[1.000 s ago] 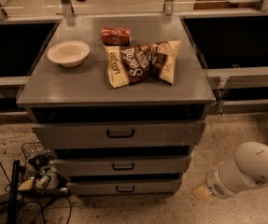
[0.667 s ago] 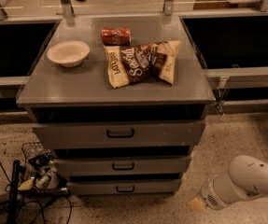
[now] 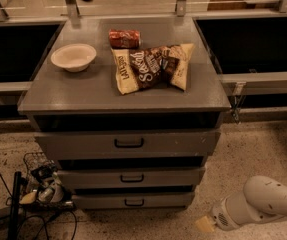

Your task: Open bottom drawer

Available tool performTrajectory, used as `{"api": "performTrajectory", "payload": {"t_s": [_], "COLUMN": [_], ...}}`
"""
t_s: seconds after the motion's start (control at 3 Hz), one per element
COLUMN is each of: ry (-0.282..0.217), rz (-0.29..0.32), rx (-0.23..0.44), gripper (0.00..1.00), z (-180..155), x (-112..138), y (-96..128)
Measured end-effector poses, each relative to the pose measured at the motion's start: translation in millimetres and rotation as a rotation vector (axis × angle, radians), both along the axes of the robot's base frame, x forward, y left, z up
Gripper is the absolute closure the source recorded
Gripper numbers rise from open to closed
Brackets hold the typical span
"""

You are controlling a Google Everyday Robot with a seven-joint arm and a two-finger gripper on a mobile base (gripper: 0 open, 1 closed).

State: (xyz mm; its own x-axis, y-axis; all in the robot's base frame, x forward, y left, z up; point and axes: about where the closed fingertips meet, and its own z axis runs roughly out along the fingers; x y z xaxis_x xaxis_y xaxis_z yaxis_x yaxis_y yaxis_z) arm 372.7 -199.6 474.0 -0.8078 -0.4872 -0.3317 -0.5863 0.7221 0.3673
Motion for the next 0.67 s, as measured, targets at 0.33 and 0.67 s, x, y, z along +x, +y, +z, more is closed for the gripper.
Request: {"api": "performTrajectory", "payload": {"t_s": [0.33,0.67], "ry": [-0.003,-0.007], "rz": [-0.071,-0.053], "rx": [0.100,0.216], "gripper": [1.00,1.00], "z": [-19,-41], "x": [9,33], "y": [26,86]}}
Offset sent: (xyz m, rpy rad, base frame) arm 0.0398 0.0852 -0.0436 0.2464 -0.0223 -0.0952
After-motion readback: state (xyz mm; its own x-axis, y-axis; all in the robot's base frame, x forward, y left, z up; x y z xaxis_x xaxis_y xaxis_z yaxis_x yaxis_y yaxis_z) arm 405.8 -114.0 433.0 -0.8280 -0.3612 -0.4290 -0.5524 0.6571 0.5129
